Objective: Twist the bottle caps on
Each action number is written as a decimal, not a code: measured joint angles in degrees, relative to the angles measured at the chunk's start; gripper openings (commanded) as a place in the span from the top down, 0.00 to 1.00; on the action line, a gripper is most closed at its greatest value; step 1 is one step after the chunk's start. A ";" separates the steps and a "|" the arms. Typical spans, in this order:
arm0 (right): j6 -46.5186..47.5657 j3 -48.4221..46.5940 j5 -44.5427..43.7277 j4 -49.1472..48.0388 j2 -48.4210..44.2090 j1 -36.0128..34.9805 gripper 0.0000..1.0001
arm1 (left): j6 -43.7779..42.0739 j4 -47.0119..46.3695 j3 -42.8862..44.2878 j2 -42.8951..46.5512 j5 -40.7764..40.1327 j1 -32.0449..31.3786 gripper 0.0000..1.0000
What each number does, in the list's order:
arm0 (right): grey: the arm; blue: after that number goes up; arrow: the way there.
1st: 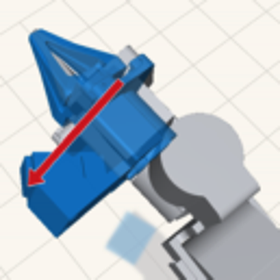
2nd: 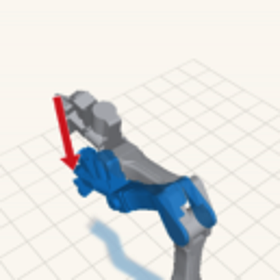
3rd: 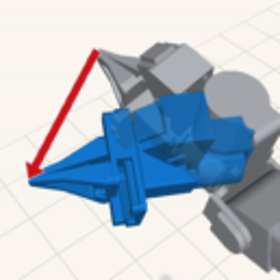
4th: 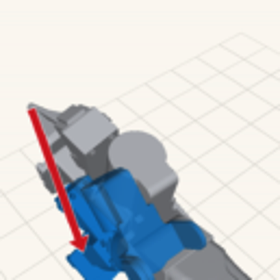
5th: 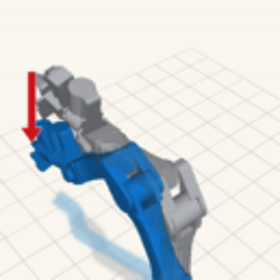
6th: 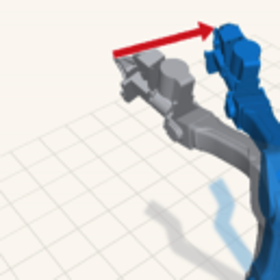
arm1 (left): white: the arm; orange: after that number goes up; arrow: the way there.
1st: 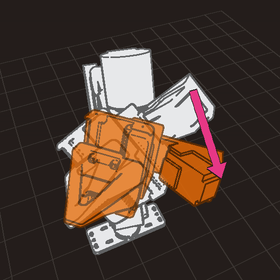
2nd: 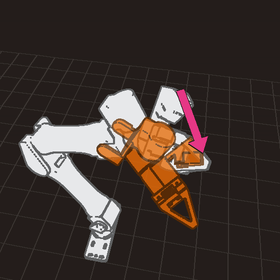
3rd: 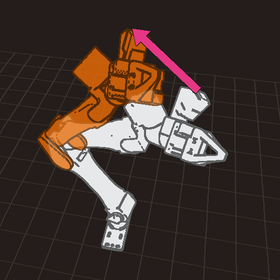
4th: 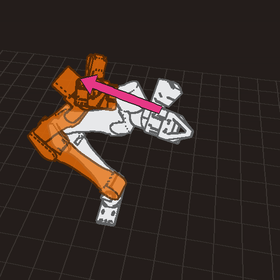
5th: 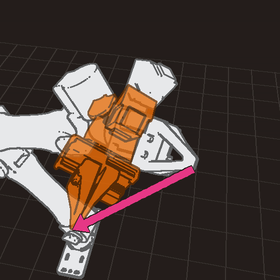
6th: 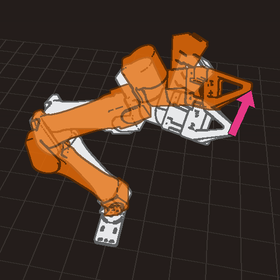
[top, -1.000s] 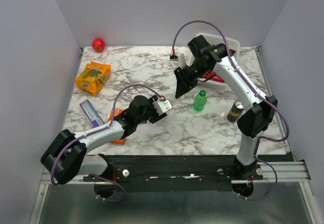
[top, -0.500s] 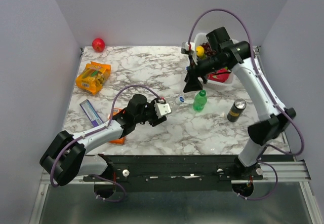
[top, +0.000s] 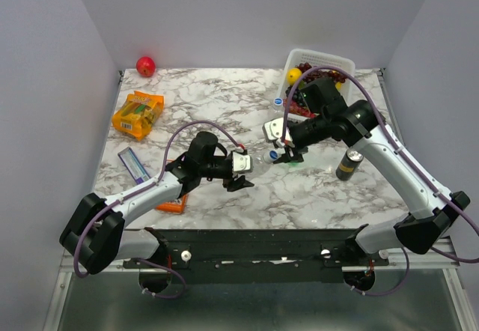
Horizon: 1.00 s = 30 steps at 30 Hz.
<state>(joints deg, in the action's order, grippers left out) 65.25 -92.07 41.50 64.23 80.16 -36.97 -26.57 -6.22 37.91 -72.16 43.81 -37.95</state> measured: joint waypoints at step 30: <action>-20.06 -5.99 -1.84 -1.20 5.97 -0.02 0.81 | 5.14 -8.83 -3.34 1.16 -10.16 0.20 1.00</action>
<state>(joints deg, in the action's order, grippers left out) 45.19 -98.06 39.66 63.02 86.13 -36.99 -21.43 -15.05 34.57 -71.00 33.65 -37.76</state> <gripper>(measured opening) 0.405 0.645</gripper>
